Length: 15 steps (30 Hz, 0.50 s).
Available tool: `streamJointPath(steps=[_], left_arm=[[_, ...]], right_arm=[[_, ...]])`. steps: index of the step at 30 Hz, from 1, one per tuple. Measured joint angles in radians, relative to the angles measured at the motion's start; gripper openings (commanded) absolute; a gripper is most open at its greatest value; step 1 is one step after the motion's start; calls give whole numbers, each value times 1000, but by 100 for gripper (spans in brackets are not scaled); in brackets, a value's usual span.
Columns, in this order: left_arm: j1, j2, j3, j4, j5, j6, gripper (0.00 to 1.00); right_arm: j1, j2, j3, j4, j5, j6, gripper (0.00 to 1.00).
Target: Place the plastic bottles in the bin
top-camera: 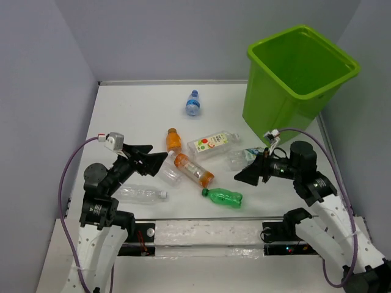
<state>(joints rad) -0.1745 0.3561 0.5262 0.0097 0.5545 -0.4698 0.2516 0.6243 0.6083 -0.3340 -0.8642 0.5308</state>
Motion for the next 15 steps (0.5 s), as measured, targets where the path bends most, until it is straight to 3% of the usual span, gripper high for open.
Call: streamJointPath(steps=[7,15], left_arm=[[0,5,0,0,8,0,99],[0,93,0,-15,-17,-23,99]], right_arm=[[356,151,15,-76,312,-51,100],[481,275,58,-219,583,-63,100]])
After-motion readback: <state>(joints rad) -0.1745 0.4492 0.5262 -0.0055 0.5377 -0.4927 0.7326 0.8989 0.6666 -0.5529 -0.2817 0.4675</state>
